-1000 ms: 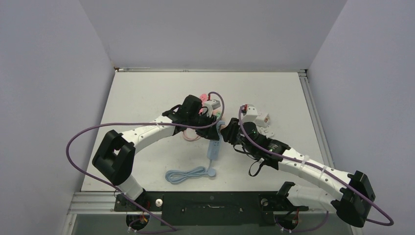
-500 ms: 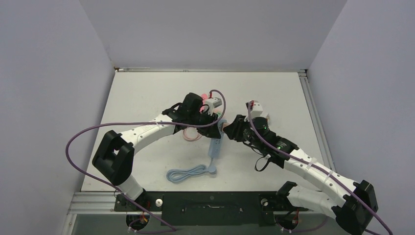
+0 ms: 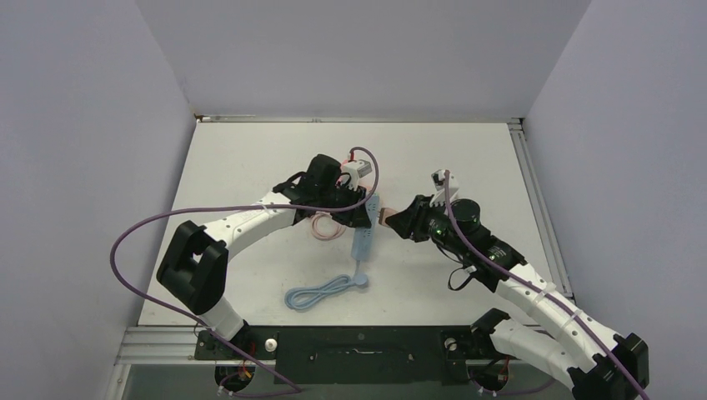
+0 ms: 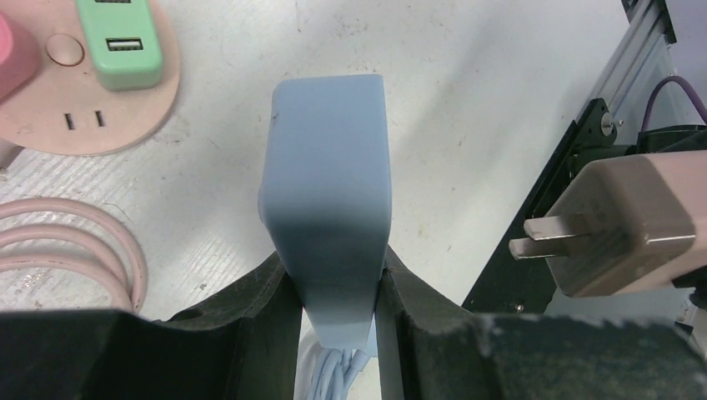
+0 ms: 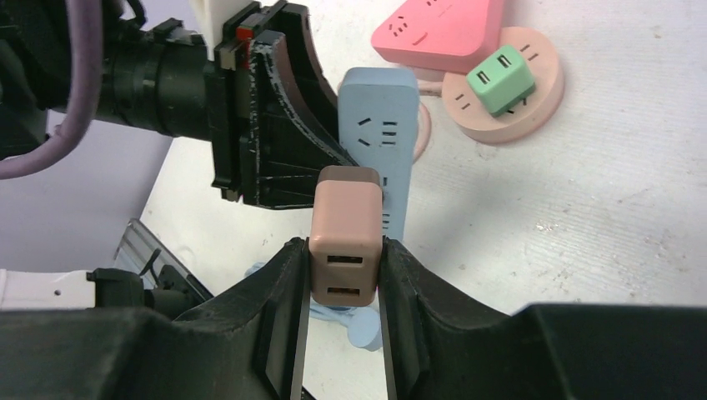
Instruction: Pull the plug off the socket
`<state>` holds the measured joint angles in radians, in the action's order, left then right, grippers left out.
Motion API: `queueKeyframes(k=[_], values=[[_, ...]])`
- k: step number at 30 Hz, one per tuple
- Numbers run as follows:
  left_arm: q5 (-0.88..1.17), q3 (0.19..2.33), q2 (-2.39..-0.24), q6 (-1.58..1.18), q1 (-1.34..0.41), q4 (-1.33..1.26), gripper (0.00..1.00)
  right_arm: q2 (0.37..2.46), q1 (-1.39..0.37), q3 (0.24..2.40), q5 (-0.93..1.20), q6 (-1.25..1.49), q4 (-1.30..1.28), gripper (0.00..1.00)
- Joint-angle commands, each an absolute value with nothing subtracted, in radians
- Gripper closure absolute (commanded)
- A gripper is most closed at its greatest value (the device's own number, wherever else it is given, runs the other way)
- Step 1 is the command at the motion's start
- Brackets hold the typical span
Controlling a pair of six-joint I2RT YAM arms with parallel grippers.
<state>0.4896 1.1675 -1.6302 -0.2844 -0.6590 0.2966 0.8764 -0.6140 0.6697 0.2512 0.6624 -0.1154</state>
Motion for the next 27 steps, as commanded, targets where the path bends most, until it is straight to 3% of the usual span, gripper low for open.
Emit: queueKeyframes(k=[1, 7, 20, 27], values=[[0.454, 1.192, -1.607, -0.291, -0.657, 0.276, 1.0, 0.862, -0.609, 0.713, 0.15, 0.666, -0.153, 0.95], [0.444, 1.182, -1.606, -0.309, -0.653, 0.267, 1.0, 0.88, -0.582, 0.74, -0.135, 0.721, -0.379, 0.95], [0.457, 1.182, -1.608, -0.329, -0.674, 0.257, 1.0, 0.893, -0.166, 0.471, 0.082, 0.778, -0.259, 0.94], [0.473, 1.18, -1.596, -0.344, -0.694, 0.255, 1.0, 0.891, -0.025, 0.367, 0.14, 0.8, -0.212, 0.84]])
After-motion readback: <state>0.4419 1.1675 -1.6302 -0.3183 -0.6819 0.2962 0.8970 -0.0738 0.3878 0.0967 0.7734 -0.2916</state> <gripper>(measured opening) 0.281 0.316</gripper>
